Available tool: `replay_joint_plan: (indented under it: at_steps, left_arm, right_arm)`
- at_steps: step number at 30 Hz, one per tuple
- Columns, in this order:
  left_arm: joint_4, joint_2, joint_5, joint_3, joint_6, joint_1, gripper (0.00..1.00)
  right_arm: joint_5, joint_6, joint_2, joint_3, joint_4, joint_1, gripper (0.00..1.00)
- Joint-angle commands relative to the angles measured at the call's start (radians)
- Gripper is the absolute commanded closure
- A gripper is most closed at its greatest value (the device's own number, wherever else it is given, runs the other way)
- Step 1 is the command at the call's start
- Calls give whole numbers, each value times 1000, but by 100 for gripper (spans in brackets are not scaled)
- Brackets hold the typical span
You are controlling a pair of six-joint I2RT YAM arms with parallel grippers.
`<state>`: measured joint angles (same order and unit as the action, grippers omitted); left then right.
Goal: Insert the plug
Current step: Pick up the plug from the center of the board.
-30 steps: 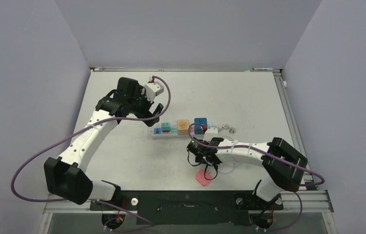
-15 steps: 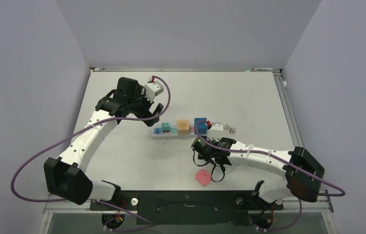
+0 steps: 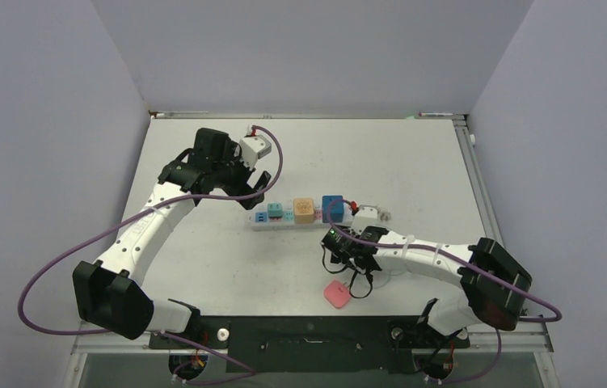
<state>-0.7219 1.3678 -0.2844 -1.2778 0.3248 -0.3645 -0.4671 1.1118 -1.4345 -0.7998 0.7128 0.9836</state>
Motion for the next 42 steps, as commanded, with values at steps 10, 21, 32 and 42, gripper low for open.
replay_joint_plan:
  at_steps: [10, 21, 32, 42]
  left_arm:
    - [48, -12, 2, 11, -15, 6, 4]
    - [48, -23, 7, 24, -17, 6, 4]
    - [56, -26, 17, 35, -19, 7, 4]
    - [53, -26, 15, 38, -22, 6, 4]
  right_arm:
    - [-3, -41, 139, 71, -29, -171, 19]
    - [47, -61, 36, 36, -146, -180, 18]
    - [46, -91, -76, -31, -189, -181, 24]
    - [30, -144, -161, -93, -180, -178, 29]
